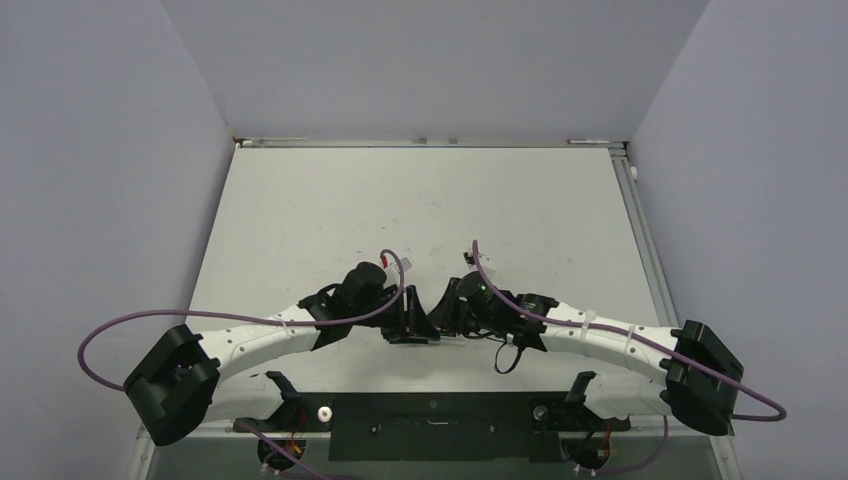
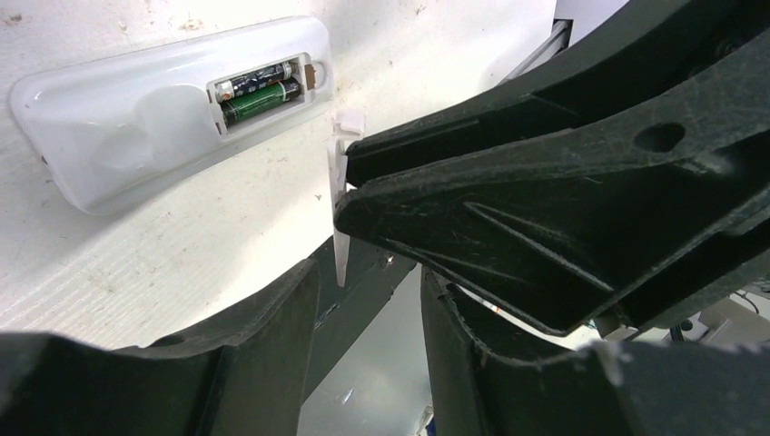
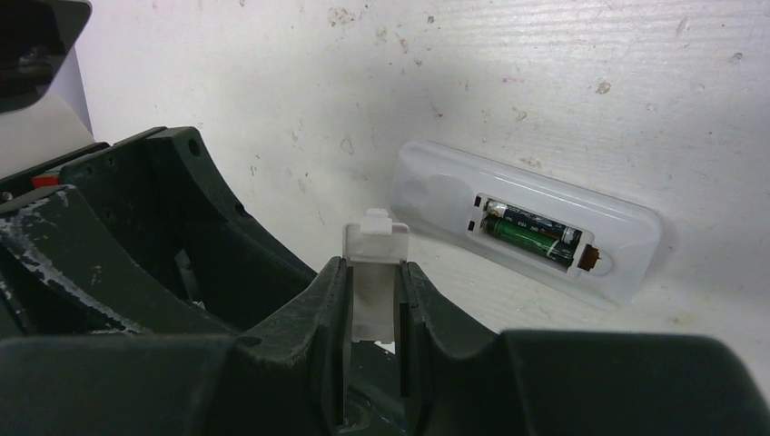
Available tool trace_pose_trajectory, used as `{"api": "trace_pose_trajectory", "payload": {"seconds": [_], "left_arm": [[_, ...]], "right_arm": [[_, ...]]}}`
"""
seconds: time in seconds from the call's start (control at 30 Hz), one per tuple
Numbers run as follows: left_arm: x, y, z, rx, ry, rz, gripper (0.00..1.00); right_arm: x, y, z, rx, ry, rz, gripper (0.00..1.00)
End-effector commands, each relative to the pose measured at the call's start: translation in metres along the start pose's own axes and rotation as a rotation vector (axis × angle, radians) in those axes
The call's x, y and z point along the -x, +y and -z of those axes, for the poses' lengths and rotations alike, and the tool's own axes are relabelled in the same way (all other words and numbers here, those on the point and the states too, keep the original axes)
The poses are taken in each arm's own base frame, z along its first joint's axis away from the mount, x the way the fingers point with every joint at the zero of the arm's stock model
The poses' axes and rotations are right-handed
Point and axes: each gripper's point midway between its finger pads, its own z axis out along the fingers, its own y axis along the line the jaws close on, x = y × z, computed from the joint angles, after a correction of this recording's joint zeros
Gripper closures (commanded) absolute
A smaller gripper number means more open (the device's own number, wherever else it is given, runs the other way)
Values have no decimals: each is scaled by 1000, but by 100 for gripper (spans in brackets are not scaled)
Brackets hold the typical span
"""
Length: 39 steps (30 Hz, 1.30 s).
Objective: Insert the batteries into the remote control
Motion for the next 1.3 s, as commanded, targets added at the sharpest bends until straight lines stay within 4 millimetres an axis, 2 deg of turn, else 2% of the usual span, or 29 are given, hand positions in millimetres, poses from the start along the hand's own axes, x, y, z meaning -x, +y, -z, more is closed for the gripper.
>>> {"api": "trace_pose_trajectory", "payload": {"seconds": [0.0, 0.43, 0.47, 0.53, 0.7, 0.83, 0.93, 1.1, 1.27], "left_arm": [[11, -16, 1, -49, -52, -59, 60], [16, -16, -2, -38, -66, -65, 84], [17, -16, -2, -37, -68, -66, 87], [18, -18, -2, -39, -74, -70, 100], [21, -22, -1, -47, -78, -87, 100], [19, -25, 3, -58, -77, -110, 100], [17, -25, 7, -72, -69, -118, 100], [12, -32, 17, -146, -38, -122, 100], [4, -47, 29, -266, 23, -138, 100]], "right_arm": [[13, 30, 12, 104, -40, -31, 91], [9, 32, 16, 130, -25, -48, 91], [9, 31, 16, 129, -24, -48, 91], [8, 29, 16, 126, -23, -49, 91], [5, 23, 17, 117, -20, -42, 91], [11, 20, 21, 109, -42, -12, 70], [21, 24, 30, 135, -71, 44, 62], [39, 28, 48, 175, -116, 233, 59], [44, 38, 67, 230, -114, 482, 59]]}}
